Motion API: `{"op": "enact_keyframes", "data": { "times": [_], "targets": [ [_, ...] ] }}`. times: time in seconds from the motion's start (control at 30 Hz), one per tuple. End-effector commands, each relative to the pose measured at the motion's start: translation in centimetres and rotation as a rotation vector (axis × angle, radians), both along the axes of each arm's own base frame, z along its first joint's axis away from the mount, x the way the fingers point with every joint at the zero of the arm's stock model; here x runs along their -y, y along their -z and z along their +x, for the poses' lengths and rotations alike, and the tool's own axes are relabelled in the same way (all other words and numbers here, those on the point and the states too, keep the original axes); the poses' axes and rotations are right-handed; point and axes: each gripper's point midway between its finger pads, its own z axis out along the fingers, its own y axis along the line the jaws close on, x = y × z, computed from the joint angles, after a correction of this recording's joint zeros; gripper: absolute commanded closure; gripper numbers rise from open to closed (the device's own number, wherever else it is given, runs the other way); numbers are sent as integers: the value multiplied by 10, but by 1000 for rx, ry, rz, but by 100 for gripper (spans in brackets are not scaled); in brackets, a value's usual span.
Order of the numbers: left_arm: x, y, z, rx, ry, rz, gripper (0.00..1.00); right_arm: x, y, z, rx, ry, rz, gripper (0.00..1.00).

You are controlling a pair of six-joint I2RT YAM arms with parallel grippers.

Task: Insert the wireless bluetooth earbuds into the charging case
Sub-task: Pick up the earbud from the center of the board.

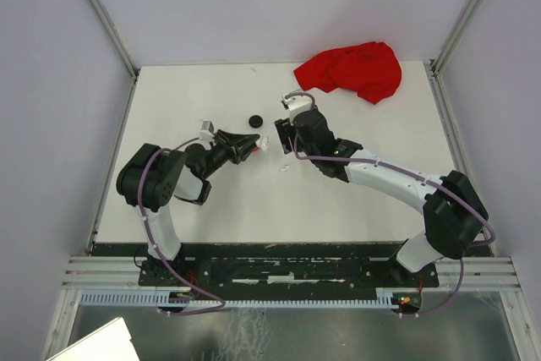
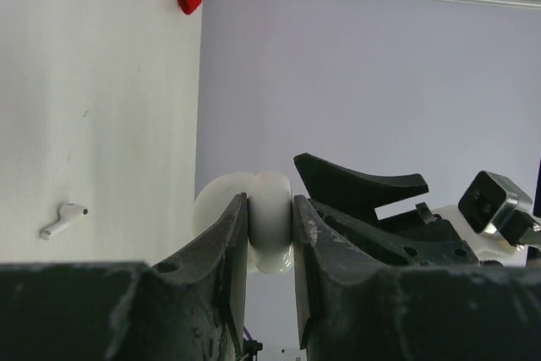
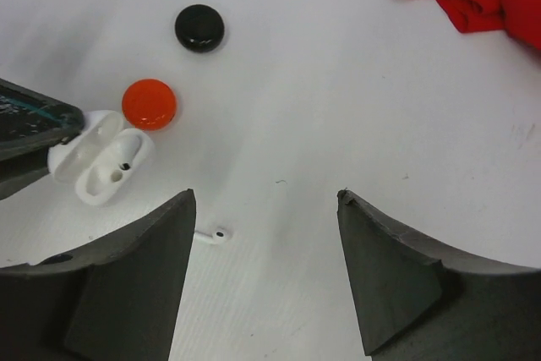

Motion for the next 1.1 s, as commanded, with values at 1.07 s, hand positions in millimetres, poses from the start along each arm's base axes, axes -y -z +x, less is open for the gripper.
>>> {"op": "enact_keyframes", "data": {
  "times": [1.07],
  "targets": [
    [-36,-17,0,43,-96,-55,97,10,142,-25,-419,37,-276,24]
  ]
}}
